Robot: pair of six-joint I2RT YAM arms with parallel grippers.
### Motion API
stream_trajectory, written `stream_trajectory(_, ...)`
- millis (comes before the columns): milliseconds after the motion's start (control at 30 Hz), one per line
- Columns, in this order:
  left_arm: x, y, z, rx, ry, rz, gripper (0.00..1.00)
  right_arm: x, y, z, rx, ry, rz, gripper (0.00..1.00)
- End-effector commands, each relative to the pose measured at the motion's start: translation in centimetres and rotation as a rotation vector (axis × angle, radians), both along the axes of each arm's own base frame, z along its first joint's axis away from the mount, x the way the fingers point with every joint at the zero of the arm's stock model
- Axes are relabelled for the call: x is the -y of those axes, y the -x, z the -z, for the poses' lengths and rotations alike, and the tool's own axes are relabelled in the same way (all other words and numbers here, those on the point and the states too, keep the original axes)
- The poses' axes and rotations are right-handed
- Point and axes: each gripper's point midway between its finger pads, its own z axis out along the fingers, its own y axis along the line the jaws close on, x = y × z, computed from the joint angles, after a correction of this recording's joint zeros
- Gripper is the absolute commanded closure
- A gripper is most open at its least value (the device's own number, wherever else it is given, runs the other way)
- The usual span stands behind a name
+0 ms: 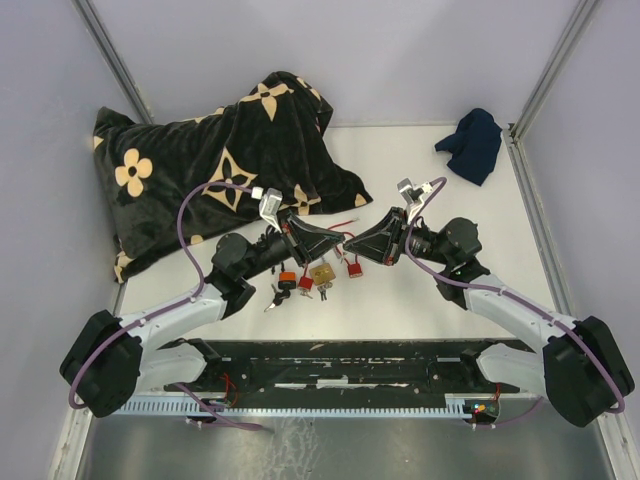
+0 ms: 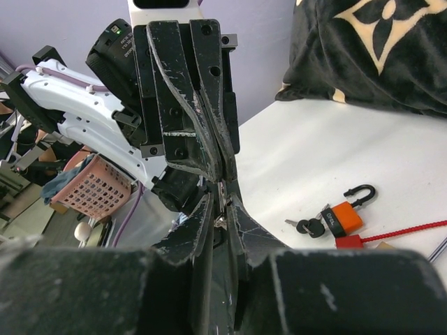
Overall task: Unlock with the key
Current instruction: Pick up the key from the center of the board.
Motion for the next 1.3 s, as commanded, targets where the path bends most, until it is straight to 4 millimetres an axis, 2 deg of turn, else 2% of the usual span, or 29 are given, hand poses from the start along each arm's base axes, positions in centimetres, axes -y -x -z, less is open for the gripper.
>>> stream_trajectory(0, -0.7, -0.7, -1.2, -0.003, 0.073, -0.056, 0.97, 0.1, 1.2, -1.5, 0.075, -0.043, -0.048, 0.8)
stream_trajectory(700, -1.1, -1.4, -0.5, -0.088, 0.153, -0.115, 0.97, -0.1, 0.8, -1.4, 0.051, -0.067, -0.046, 0.74)
stream_trajectory(1033, -1.3, -1.9, 0.0, -0.147, 0.201, -0.178, 0.97, -0.3, 0.5, -1.0, 0.029, -0.067, -0.043, 0.81)
stream_trajectory(1267, -1.1, -1.7, 0.3, -0.17, 0.217, -0.19, 0.97, -0.3, 0.2, -0.4, 0.01, -0.046, -0.024, 0.95)
